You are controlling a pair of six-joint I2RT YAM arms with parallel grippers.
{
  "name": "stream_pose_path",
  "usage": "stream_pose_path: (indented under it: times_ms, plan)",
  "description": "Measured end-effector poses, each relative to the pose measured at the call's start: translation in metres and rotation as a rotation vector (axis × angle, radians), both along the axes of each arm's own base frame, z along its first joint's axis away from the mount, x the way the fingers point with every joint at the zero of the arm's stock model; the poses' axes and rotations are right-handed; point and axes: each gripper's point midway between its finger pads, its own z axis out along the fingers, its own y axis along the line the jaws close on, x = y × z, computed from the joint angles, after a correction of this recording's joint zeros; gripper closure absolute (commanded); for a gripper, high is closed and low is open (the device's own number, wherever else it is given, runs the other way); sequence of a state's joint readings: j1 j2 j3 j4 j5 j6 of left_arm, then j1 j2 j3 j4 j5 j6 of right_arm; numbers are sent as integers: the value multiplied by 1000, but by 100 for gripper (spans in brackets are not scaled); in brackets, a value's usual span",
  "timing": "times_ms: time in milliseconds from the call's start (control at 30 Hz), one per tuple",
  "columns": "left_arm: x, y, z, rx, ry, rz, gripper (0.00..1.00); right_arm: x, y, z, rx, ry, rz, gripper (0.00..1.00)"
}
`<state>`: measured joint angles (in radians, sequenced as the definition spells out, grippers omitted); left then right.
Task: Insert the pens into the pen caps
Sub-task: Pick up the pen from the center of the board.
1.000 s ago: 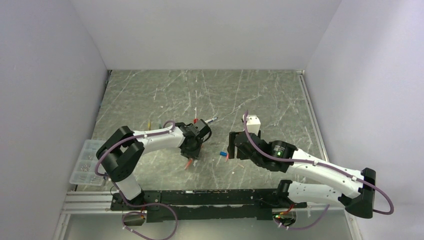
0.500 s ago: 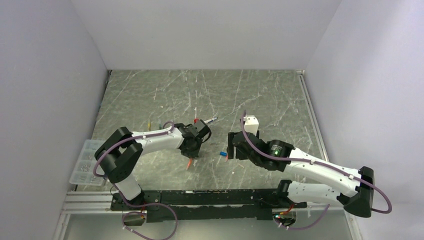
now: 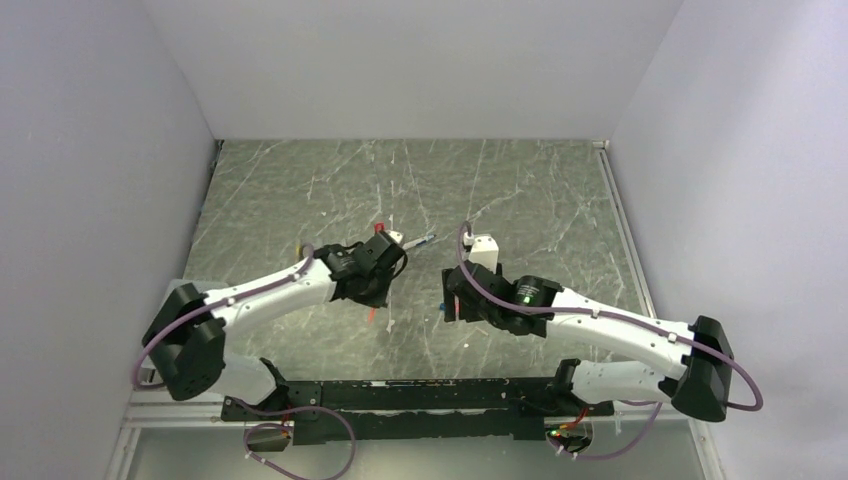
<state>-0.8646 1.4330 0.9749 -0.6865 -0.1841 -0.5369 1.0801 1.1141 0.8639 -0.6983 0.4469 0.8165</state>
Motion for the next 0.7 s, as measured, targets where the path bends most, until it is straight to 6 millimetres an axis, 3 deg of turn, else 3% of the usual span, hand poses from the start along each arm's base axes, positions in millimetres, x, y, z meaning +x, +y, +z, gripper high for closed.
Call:
stream_pose_path:
  times_ms: [300, 500, 700]
  plan:
    - [-6, 13, 48, -82, -98, 13, 100, -1, 3, -23, -48, 55, -20, 34]
    - [-12, 20, 64, -112, -122, 13, 100, -10, -9, -46, -100, 107, -37, 35]
    - [-14, 22, 81, -166, -165, 13, 100, -10, -4, -61, -143, 146, -31, 35]
